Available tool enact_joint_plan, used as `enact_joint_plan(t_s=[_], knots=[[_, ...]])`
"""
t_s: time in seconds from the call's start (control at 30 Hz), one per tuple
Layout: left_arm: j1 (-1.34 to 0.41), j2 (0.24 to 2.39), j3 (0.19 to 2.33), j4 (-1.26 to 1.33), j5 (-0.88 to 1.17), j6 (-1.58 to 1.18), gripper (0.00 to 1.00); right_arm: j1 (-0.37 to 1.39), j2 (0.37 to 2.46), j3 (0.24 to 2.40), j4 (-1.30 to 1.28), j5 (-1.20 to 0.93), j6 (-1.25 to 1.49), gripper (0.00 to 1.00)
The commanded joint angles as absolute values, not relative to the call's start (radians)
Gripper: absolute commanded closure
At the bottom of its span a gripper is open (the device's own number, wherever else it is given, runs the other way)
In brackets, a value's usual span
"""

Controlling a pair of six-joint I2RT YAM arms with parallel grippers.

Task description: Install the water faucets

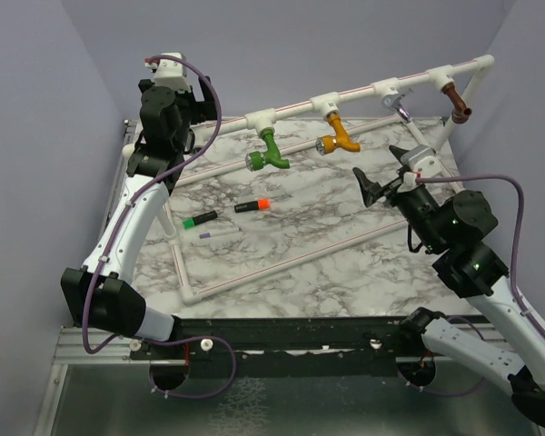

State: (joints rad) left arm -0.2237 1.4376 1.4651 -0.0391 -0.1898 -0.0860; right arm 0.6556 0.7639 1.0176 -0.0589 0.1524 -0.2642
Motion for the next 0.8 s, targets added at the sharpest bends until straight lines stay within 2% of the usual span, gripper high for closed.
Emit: enact_joint_plan(t_s=[0.0, 0.3, 0.77], knots=[[-0.207, 1.521, 1.401, -0.225, -0.177, -0.081, 0.01, 0.661, 0.757, 0.996, -0.116, 0.062, -0.687, 0.19], [-0.207, 1.526, 1.399, -0.225, -0.176, -0.084, 0.01, 0.661, 0.821, 0.965, -0.099, 0.041, -1.11, 0.17], [-0.206, 1.535, 1.399, -0.225, -0.172, -0.085, 0.01, 0.663, 0.984, 0.873, 0.338, 0.116, -1.505, 0.17]])
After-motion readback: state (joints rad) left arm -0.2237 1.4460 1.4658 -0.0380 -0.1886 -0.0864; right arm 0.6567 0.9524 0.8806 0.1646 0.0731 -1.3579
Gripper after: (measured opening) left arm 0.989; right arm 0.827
